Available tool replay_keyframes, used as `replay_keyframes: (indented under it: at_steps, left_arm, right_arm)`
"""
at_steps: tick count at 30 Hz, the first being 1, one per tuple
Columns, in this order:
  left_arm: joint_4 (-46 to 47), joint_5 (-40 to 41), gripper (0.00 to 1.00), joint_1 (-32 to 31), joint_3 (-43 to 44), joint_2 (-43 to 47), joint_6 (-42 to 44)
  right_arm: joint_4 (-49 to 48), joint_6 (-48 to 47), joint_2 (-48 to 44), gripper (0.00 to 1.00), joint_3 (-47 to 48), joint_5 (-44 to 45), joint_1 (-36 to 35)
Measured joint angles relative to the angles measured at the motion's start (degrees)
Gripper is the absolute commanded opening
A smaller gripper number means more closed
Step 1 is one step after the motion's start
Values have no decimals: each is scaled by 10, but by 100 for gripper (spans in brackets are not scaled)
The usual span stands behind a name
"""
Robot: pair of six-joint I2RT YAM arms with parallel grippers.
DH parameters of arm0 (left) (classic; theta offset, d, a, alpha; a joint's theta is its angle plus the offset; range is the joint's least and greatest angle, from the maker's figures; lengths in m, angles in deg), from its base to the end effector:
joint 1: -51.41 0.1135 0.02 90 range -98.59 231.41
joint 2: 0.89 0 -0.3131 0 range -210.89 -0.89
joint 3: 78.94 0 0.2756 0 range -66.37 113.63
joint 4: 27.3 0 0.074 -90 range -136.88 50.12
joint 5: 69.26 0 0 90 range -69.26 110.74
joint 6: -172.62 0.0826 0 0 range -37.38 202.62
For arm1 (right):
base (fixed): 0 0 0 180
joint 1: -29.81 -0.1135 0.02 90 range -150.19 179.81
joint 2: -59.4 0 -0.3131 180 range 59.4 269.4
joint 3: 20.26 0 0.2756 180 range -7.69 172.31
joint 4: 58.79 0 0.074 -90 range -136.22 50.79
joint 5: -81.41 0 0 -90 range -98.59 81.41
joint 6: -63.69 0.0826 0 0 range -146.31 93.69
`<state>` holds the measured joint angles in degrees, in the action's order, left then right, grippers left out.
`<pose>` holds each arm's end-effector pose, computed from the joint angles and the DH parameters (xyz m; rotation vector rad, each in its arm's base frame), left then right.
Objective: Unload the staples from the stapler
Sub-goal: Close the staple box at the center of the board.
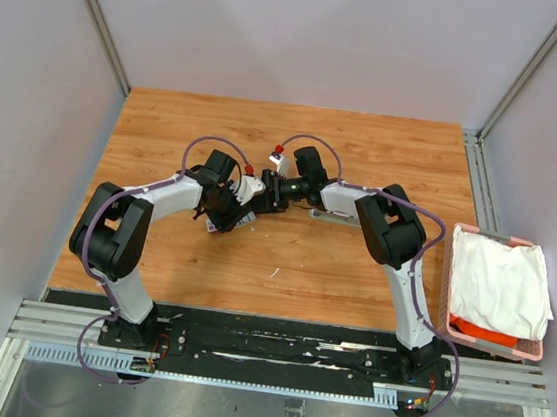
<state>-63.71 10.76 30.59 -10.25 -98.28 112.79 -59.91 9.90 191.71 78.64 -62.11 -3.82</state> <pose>0.3383 -0.1440 0.1507 1.2043 2.4051 -0.1857 0.4336 0.3682 0.1275 -0.5808 2.2890 1.6585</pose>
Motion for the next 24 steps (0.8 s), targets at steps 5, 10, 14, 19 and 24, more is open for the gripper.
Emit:
replay_keyframes:
  at_steps: [5,10,14,19,24]
  left_arm:
    - [0,-1,58,0,0,0,3]
    - [0,-1,57,0,0,0,4]
    - [-2,-2,55,0,0,0,4]
    - [-6,-5,52,0,0,0,4]
    - [-11,-7,50,-1,0,0,4]
  right_arm:
    - [1,0,0,66,0,0,0]
    - [1,0,-1,66,-1,0,0]
    - [2,-1,-5,67,-7,1,0]
    - [6,-3,-10,67,-11,2,0]
    - [8,-3,-13,67,-14,6,0]
